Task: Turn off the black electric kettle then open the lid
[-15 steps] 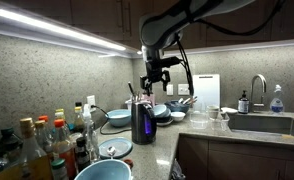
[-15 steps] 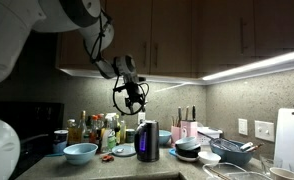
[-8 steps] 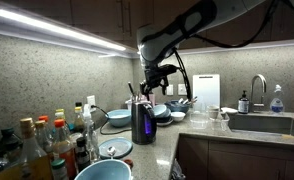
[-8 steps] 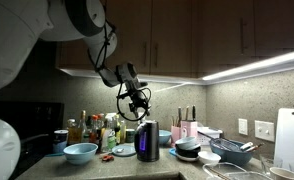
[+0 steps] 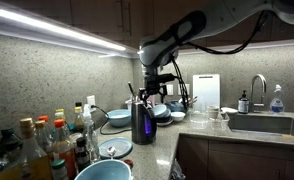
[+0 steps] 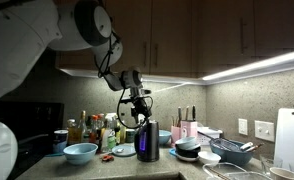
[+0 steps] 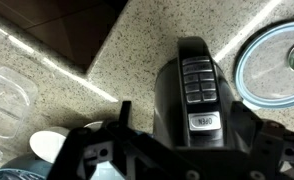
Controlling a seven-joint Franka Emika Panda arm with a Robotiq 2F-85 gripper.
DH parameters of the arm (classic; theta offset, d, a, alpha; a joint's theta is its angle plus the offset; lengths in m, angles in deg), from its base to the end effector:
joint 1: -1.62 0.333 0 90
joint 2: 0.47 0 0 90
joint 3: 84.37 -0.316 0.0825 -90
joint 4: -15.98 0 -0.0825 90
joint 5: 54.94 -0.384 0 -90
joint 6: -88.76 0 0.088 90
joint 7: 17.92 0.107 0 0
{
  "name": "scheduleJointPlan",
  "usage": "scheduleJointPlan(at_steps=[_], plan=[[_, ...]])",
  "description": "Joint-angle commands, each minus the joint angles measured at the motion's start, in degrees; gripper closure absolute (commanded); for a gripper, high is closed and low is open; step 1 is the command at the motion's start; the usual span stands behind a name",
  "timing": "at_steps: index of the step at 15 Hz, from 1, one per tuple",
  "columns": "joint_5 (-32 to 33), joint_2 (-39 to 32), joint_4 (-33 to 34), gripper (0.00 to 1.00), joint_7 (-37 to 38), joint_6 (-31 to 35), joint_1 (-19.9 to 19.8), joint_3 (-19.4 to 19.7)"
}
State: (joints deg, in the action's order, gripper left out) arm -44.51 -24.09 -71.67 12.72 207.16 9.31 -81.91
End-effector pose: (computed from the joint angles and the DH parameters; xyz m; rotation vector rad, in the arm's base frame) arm 0.6885 0.0577 0.4330 2.9462 -0.5392 0.2619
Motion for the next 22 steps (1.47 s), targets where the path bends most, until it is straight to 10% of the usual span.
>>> scheduleJointPlan(at_steps=[1,22], plan=[[-0.6,-1.7,1.8,0.00,-1.4,2.2,-0.6,0.5],[-0.6,-3.3,5.0,0.00,3.7,-9.5,-0.1,2.3]])
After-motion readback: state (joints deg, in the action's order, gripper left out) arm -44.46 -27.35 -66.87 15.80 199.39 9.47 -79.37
